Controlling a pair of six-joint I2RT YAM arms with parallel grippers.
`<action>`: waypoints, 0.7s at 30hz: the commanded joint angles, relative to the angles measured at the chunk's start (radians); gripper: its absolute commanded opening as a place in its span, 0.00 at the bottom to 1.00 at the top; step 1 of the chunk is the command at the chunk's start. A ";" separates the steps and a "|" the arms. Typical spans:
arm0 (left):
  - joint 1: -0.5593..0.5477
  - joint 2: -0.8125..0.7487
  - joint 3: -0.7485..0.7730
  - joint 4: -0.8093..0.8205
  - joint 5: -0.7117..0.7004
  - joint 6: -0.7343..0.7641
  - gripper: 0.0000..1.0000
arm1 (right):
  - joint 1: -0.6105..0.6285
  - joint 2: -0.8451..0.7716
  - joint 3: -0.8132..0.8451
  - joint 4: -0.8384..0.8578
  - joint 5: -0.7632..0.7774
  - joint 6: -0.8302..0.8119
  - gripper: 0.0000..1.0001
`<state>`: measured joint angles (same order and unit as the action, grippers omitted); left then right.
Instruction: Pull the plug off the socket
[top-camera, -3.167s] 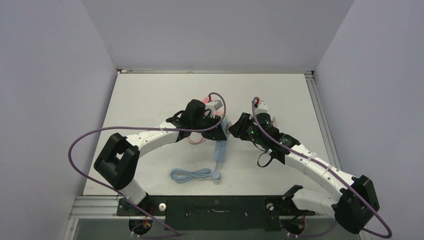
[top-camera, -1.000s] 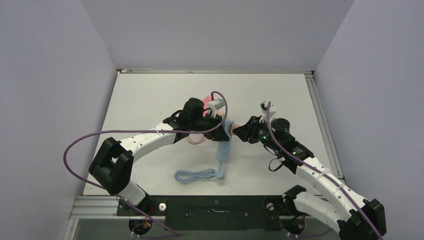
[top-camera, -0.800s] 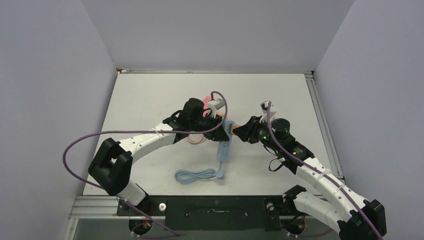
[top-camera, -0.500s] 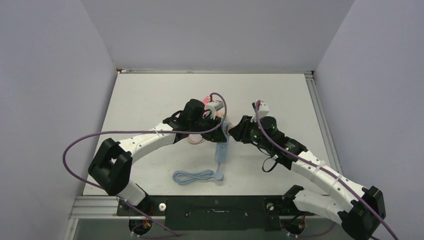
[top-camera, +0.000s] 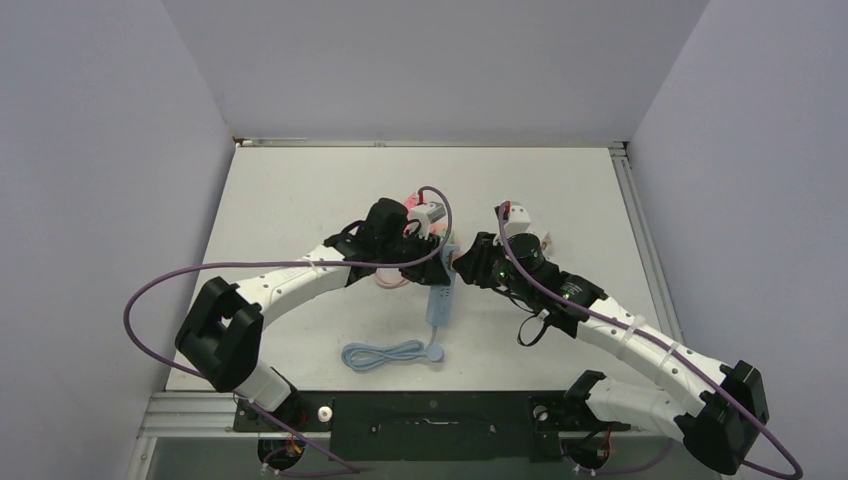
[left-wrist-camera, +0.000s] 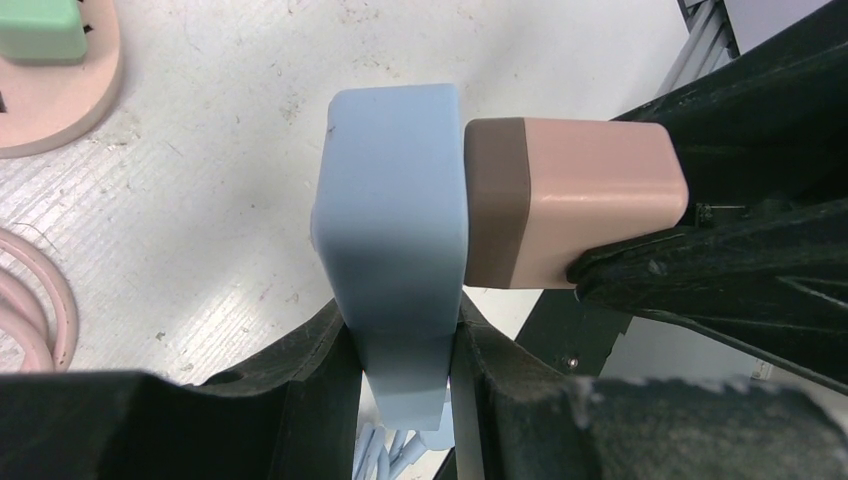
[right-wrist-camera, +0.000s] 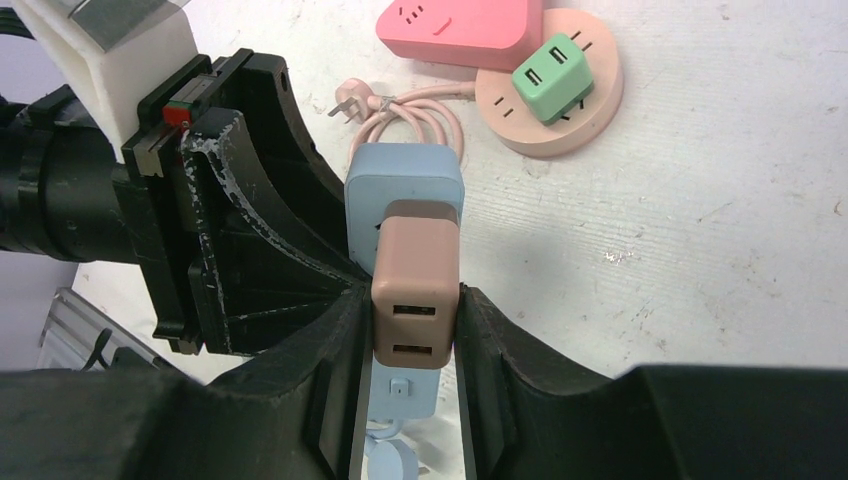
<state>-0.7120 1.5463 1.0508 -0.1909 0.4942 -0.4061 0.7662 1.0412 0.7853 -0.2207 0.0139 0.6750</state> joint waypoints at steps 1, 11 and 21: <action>-0.003 -0.052 0.058 0.103 0.108 0.018 0.00 | 0.006 -0.053 0.005 0.149 -0.174 -0.041 0.05; -0.002 -0.064 0.071 0.108 0.206 0.071 0.00 | -0.163 -0.122 -0.118 0.332 -0.535 -0.041 0.05; -0.001 -0.046 0.076 0.066 0.118 0.069 0.00 | -0.174 -0.128 -0.101 0.231 -0.394 -0.060 0.05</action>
<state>-0.6983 1.5223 1.0565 -0.1844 0.5861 -0.3584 0.5777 0.9371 0.6559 -0.0444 -0.3691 0.6006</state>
